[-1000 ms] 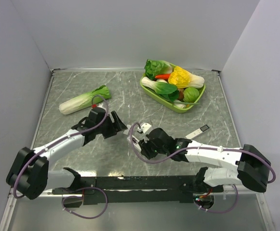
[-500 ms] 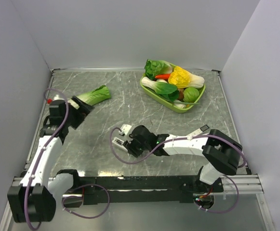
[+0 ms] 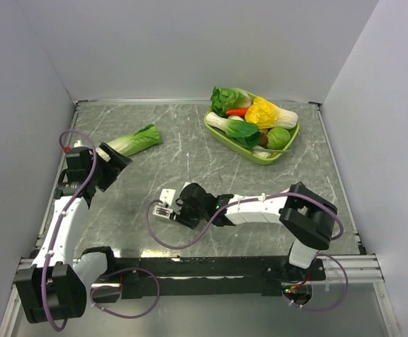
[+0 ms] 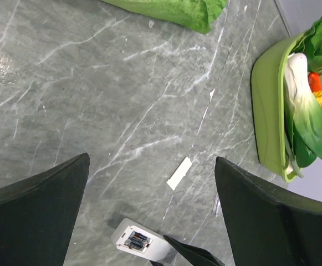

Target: Unload the batteries from the remote control

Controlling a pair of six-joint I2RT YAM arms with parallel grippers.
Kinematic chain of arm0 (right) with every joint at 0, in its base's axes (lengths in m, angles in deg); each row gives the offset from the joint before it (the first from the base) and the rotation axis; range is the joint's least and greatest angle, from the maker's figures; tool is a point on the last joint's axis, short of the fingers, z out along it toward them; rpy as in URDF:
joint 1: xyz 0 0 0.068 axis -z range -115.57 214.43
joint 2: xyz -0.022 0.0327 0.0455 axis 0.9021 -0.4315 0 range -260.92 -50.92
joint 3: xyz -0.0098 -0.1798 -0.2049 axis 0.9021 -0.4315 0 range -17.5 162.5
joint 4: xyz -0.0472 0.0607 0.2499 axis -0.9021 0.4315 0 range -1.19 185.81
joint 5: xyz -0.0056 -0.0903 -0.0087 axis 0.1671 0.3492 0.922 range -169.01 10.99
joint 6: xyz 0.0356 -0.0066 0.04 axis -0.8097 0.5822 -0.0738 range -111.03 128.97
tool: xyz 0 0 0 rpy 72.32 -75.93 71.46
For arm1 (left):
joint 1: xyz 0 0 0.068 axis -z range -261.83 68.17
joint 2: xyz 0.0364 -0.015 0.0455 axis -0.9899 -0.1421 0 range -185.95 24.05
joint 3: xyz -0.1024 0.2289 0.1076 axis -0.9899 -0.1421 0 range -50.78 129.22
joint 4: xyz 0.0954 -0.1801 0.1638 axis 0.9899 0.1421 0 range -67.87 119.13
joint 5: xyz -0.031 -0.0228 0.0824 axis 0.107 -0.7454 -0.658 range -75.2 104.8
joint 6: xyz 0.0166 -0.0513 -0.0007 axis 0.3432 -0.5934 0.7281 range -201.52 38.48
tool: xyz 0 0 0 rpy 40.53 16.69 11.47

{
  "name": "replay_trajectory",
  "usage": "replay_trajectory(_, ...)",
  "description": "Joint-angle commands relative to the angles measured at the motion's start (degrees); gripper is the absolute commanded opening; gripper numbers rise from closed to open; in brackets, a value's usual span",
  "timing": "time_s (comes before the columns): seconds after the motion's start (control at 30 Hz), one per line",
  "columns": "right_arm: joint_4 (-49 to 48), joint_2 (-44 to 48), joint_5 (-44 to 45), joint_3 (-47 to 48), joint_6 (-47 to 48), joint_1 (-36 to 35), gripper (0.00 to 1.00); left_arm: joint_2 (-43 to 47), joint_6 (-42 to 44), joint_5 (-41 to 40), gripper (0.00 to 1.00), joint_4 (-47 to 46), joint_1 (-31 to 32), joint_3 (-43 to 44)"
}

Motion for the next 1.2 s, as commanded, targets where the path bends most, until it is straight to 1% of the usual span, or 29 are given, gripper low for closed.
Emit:
replay_trajectory(0.0,-1.63,-1.62,1.36,1.52,2.48,-0.98,0.21,0.76,2.05,2.43,0.99,-0.62,-0.31,0.12)
replay_trajectory(0.1,-1.45,-2.76,1.36,1.86,2.83,-0.98,0.23,1.12,3.36,2.52,0.99,0.43,-0.31,1.0)
replay_trajectory(0.13,-1.36,-3.03,1.54,1.95,2.92,-0.98,0.23,1.2,3.72,2.43,0.99,0.78,-0.31,1.26)
replay_trajectory(0.17,-1.54,-3.29,1.54,1.96,3.27,-1.16,0.2,1.38,4.07,2.34,0.99,1.22,-0.39,1.35)
replay_trajectory(0.23,-1.8,-3.47,1.1,1.69,3.79,-1.16,0.19,1.56,4.77,2.69,0.99,1.4,-0.39,1.27)
replay_trajectory(0.27,-1.63,-3.38,0.92,1.69,3.88,-1.16,0.22,1.73,4.95,2.95,1.0,1.58,-0.31,1.27)
replay_trajectory(0.3,-1.45,-3.21,1.36,1.78,3.88,-1.25,0.26,1.73,5.13,3.22,0.99,1.58,-0.31,1.27)
replay_trajectory(0.33,-1.45,-2.94,2.14,1.78,3.36,-1.33,0.34,1.73,5.22,3.48,0.99,1.66,-0.31,1.09)
replay_trajectory(0.4,-0.66,-1.46,3.99,2.22,2.48,-1.51,0.4,1.91,5.39,4.1,0.99,1.75,-0.31,0.83)
replay_trajectory(0.43,-0.14,-0.58,4.61,2.39,1.09,-1.6,0.45,1.99,5.39,4.27,0.99,1.75,-0.31,0.65)
replay_trajectory(0.5,0.48,2.57,6.27,2.31,-1.03,-1.6,0.53,2.26,5.65,4.71,0.99,1.93,-0.31,0.56)
replay_trajectory(0.53,0.74,3.9,6.37,2.05,-3.47,-1.69,0.7,2.35,5.74,4.89,0.99,2.02,-0.39,0.56)
replay_trajectory(0.57,0.92,5.22,8.2,1.43,-4.89,-1.69,0.73,2.43,5.92,4.98,0.99,2.19,-0.31,0.65)
replay_trajectory(0.6,1.27,7.76,11.44,1.17,-6.47,-1.6,0.75,2.52,6.18,5.33,0.99,2.19,-0.39,0.74)
replay_trajectory(0.63,1.88,9.0,12.95,0.99,-10.14,-1.51,0.75,2.7,6.36,5.24,0.99,2.45,-0.31,0.65)
replay_trajectory(0.67,1.89,10.23,14.44,0.38,-11.57,-1.51,0.75,2.87,6.36,5.24,0.99,2.46,-0.39,0.65)
replay_trajectory(0.7,3.28,12.77,18.63,-0.06,-12.98,-1.51,0.75,2.87,6.36,5.68,0.99,2.37,-0.39,0.56)
replay_trajectory(0.8,6.88,16.64,28.48,0.02,-22.8,-0.11,0.77,3.4,6.36,6.12,1.0,2.19,-0.31,0.3)
replay_trajectory(0.83,13.6,17.18,35.65,0.54,-31.27,2.51,0.78,3.66,6.36,6.21,0.99,2.11,-0.31,0.21)
replay_trajectory(0.9,21.01,18.68,40.97,2.13,-40.45,5.16,0.78,4.1,6.45,6.56,0.99,1.84,-0.31,-0.22)
replay_trajectory(0.93,26.01,19.29,46.22,2.13,-48.42,6.39,0.77,4.37,6.36,7.0,0.99,1.67,-0.31,-0.4)
replay_trajectory(1.0,33.93,20.35,49.86,2.04,-59.08,10.77,0.77,4.63,6.1,7.7,0.99,0.96,-0.31,-0.84)
replay_trajectory(1.03,42.15,20.35,50.14,2.39,-69.92,12.8,0.77,4.72,6.1,7.88,0.99,0.96,-0.31,-0.84)
replay_trajectory(1.07,45.01,20.18,49.1,2.57,-74.03,17.17,0.75,4.63,6.18,7.97,0.99,1.22,-0.31,-0.84)
replay_trajectory(1.1,47.39,20.0,48.74,2.57,-81.38,19.21,0.72,4.55,6.18,7.97,0.99,1.23,-0.31,-0.76)
replay_trajectory(1.13,50.72,19.65,48.65,2.31,-85.11,21.23,0.7,4.54,6.27,8.31,0.99,1.14,-0.31,-0.67)
replay_trajectory(1.17,54.93,18.86,48.56,2.13,-87.76,25.08,0.7,4.54,6.18,8.32,0.99,1.14,-0.31,-0.84)
